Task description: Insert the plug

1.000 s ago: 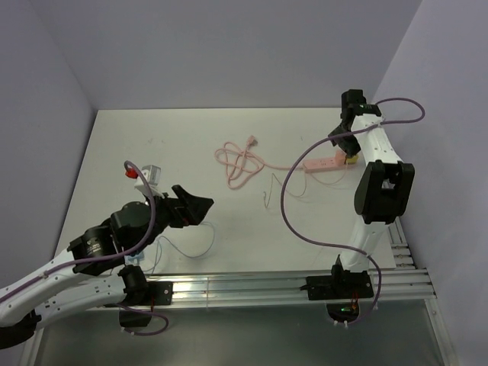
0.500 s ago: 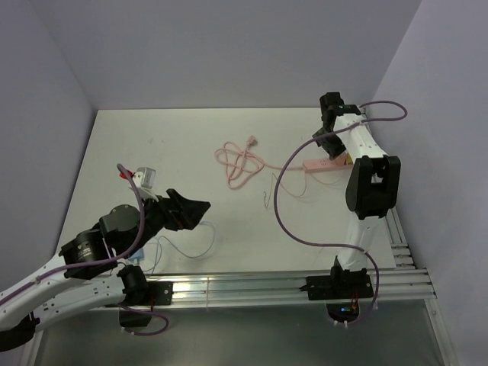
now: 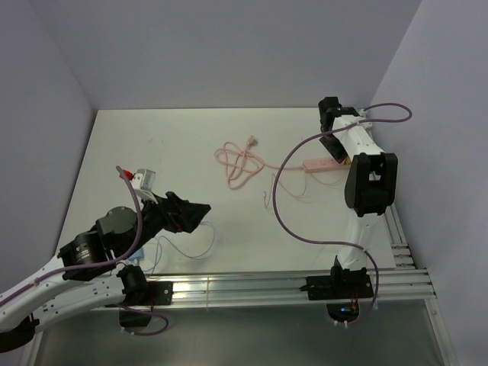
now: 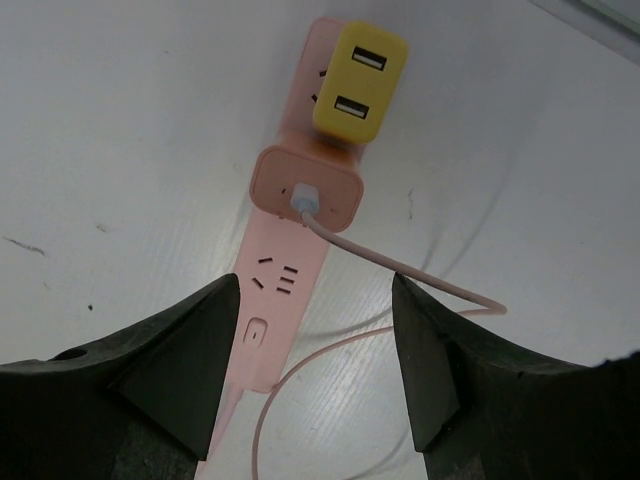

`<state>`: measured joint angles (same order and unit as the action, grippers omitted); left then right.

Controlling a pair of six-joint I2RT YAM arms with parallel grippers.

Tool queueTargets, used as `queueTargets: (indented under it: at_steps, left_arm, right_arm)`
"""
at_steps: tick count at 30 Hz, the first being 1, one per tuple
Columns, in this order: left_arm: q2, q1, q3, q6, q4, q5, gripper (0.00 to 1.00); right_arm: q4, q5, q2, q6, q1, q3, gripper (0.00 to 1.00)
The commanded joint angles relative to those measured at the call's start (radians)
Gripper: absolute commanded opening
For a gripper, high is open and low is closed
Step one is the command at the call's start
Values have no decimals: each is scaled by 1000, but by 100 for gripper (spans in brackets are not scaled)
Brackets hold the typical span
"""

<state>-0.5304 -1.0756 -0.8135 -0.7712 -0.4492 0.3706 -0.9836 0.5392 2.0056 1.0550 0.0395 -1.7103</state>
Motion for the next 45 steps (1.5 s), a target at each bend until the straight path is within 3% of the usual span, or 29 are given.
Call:
queueTargets:
  at_steps: [1, 11, 45]
  left_arm:
    - [7, 2, 11, 26, 53, -24, 99]
    - [0, 3, 16, 32, 61, -35, 100]
    - [-3, 3, 30, 44, 87, -67, 100]
  right_arm:
    - [-10, 102, 30, 23, 13, -60, 69]
    - [-49, 157, 99, 36, 14, -146, 70]
    - [-90, 318, 166, 77, 20, -166, 67]
